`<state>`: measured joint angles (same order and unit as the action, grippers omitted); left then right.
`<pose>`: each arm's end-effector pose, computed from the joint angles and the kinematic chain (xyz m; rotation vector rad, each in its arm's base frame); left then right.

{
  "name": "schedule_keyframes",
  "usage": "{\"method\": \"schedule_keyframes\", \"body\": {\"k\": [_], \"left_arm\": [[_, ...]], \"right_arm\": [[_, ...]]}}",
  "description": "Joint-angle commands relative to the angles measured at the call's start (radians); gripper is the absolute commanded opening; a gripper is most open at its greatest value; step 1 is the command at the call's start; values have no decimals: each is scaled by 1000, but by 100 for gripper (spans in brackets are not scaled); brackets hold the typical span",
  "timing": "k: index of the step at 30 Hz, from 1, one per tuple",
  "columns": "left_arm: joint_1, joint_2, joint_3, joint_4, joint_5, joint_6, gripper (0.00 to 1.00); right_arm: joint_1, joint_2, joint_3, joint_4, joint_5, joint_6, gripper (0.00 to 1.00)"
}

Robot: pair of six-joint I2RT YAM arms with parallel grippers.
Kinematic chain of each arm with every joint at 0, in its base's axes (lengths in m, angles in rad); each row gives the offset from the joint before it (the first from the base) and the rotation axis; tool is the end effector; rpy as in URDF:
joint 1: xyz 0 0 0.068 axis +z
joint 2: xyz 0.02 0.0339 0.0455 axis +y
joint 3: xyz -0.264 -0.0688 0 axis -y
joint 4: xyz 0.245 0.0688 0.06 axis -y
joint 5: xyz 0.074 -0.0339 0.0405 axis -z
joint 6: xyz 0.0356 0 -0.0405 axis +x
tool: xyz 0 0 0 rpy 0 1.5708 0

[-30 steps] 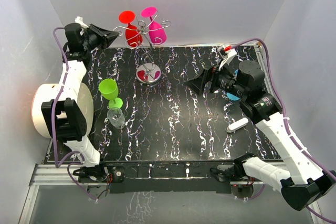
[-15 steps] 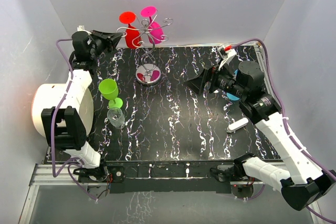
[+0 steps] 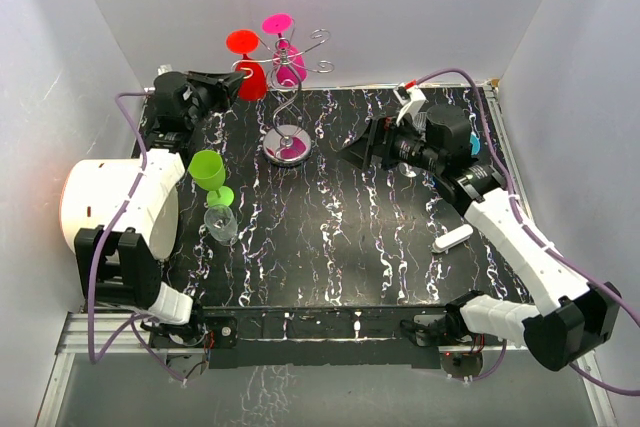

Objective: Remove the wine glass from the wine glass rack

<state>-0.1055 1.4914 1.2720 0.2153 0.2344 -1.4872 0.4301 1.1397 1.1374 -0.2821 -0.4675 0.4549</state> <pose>0.3570 -0.0461 0.3815 -0.9597 1.4838 -1.3939 0.2263 0.1215 0.3831 -0.3199 1.9306 1.0328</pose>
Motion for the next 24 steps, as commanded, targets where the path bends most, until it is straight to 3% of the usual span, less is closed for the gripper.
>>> {"method": "schedule_keyframes", "body": {"k": [1, 8, 16, 24], "left_arm": [[-59, -93, -26, 19, -36, -51, 0], [-113, -154, -78, -2, -76, -58, 1], [-121, -187, -118, -20, -54, -21, 18], [-119, -246, -106, -109, -23, 126, 56]], "right_arm": [[5, 14, 67, 94, -31, 41, 98], [6, -1, 52, 106, -17, 57, 98], [8, -26, 42, 96, -3, 56, 98], [7, -60, 51, 39, 37, 10, 98]]}}
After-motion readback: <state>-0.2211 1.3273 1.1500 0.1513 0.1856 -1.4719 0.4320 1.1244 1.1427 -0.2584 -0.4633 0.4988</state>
